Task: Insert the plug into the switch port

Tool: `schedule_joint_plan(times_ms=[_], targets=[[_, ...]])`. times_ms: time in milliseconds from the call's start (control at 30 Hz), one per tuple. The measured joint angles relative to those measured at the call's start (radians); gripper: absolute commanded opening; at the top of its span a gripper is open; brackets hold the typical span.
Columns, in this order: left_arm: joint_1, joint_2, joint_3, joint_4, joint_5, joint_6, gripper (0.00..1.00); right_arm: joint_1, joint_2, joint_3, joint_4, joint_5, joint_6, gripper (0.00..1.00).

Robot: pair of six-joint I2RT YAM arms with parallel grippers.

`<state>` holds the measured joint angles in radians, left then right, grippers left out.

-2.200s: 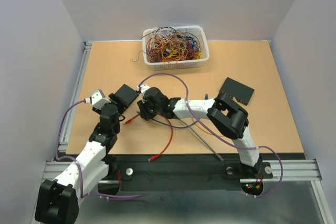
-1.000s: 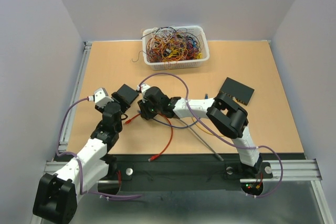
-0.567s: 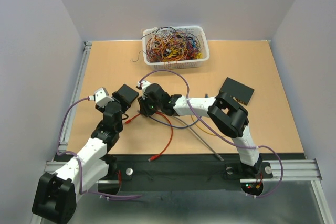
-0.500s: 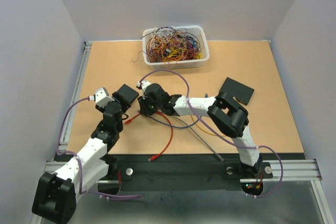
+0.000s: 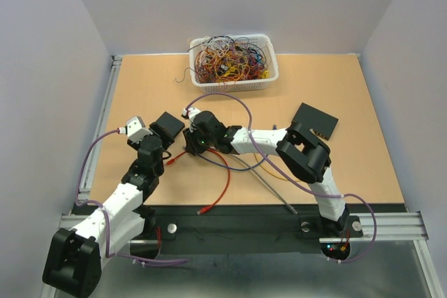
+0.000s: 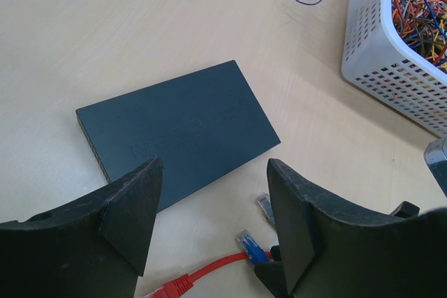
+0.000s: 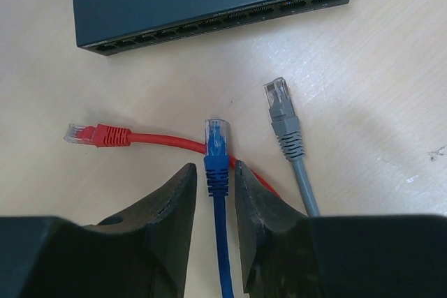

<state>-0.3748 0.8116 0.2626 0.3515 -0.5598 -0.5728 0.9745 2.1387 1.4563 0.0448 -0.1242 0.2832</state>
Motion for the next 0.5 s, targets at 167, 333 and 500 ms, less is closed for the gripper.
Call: schedule_joint_plan(times_ms=[167,333,500], targets=[[-0.005,0.0,0.0,0.0,-0.002,0.0,0.72,-0.001,0.0,0.0,0.0,-0.009,0.002,0.34],[-0.006,0.0,0.0,0.0,-0.003,0.0,0.72,-0.001,0.002,0.0,0.0,-0.015,0.004,0.34],[-0.006,0.0,0.0,0.0,-0.004,0.0,0.72,-0.001,0.01,0.0,0.0,-0.016,0.005,0.34]])
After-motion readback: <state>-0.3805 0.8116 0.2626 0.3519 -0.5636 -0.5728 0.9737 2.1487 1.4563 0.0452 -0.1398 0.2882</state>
